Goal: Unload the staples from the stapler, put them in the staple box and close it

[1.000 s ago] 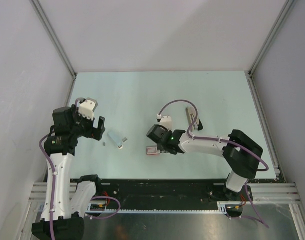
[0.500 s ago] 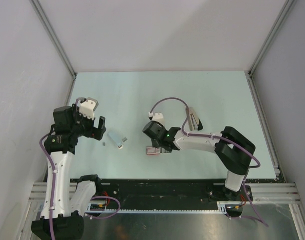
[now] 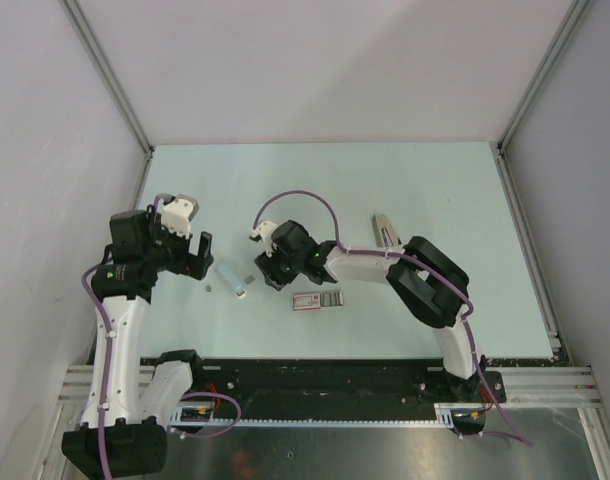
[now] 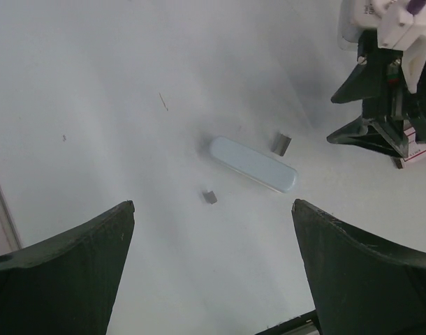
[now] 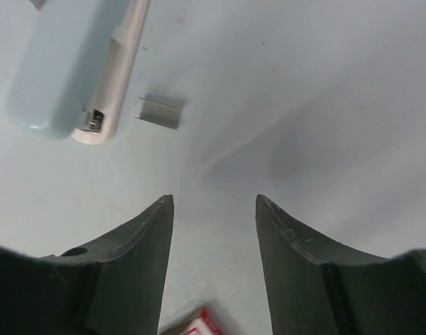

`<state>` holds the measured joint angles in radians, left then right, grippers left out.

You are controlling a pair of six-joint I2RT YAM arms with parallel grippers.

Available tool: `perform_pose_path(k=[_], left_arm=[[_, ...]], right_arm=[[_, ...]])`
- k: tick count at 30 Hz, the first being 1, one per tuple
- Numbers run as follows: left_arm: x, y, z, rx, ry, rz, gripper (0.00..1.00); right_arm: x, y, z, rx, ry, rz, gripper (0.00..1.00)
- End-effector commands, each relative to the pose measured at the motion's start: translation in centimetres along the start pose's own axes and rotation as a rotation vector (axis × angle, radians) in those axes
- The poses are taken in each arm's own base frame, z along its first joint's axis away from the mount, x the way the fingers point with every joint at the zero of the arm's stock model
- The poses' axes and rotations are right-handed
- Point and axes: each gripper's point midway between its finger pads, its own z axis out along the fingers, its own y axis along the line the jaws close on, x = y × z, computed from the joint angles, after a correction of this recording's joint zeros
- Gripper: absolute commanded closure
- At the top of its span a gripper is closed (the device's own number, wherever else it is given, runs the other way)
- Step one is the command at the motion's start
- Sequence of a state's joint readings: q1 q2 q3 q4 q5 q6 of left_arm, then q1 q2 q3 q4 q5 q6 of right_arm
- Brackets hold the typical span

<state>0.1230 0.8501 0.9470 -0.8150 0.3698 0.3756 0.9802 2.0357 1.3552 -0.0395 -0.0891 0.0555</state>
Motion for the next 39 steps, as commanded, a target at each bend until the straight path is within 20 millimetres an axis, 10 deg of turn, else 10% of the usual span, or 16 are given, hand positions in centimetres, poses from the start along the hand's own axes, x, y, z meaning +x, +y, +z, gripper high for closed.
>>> perform_pose_path(k=[1,8,18,29,39], left_arm=[[-0.9,-0.1,0.0,0.026,-0.023,0.02,0.0],[-1.7,-4.0,4.7,0.16,0.075,0.126,0.01],[0.4,-8.4,13.1,0.276,0.27,0.274,0.1],[5.7,-8.9,16.7,0.313,0.45,0.405,0.36],[8.3,-9.5,16.8,0.325,0.519,0.461,0.39]], right_arm=[[-3.1,-1.5,-0.1,-0.093,-0.097,-0.078,0.45],[-5.7,-4.8,-6.1,-0.052,-0.257,0.151,0.52],[-5.9,-3.5,-13.4,-0.066,-0.422,0.279,0.57],[-2.6,1.3,-13.6,-0.168,-0.421,0.355,0.68],[-2.9,2.7,-13.9,-0.222,-0.431,0.372,0.69]])
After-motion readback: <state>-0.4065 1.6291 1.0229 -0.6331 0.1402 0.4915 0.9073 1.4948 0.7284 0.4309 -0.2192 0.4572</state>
